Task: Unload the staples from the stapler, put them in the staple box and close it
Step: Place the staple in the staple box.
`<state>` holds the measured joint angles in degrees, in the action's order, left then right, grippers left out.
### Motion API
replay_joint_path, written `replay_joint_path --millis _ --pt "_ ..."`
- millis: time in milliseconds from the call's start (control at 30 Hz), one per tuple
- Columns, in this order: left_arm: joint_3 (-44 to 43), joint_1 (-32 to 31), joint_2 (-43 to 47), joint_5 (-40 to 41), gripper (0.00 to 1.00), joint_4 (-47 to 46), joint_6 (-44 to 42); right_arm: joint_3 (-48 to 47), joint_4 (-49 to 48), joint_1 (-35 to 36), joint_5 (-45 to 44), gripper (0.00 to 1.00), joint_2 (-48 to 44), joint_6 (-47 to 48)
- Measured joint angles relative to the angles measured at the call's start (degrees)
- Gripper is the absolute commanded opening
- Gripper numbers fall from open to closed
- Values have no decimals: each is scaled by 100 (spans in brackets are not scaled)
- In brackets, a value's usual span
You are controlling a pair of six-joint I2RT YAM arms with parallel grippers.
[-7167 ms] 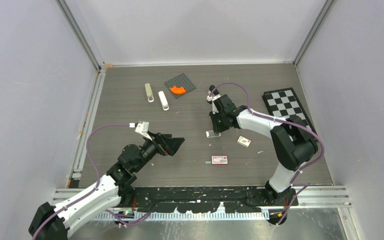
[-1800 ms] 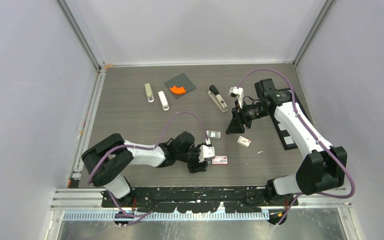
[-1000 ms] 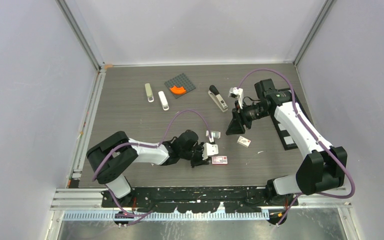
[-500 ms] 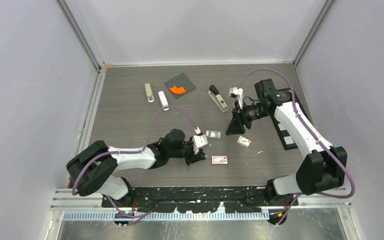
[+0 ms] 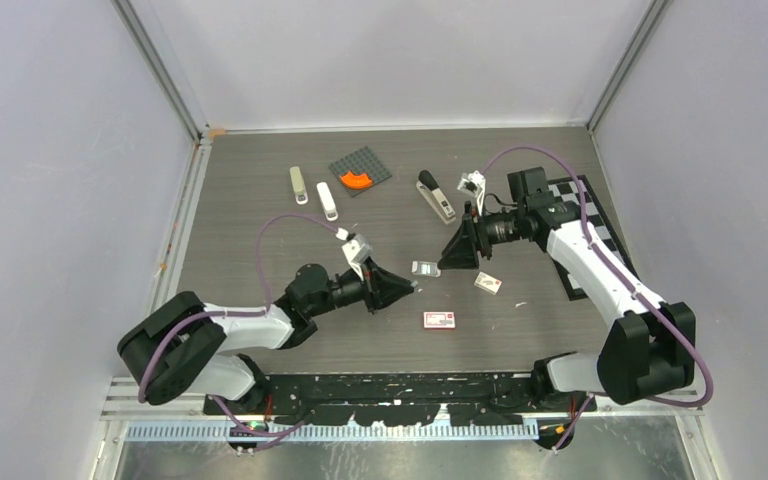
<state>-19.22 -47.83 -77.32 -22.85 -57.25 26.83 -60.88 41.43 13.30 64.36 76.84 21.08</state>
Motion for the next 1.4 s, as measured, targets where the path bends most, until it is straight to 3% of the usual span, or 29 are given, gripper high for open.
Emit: replay_joint_path --millis 267,500,1167,1400 --pt "37 96 -138 452 10 -1585 1394 796 -2929 48 306 76 -334 -3101" --pt "-85 98 -247 739 10 -1971 2157 1123 -5152 125 378 75 -450 -5278" --pt "-861 116 -247 1331 10 -2120 3082 1132 -7619 363 365 67 -216 -8094" --pt "-916 131 -256 1392 10 -2144 3250 1132 -7954 391 319 61 -216 -8448"
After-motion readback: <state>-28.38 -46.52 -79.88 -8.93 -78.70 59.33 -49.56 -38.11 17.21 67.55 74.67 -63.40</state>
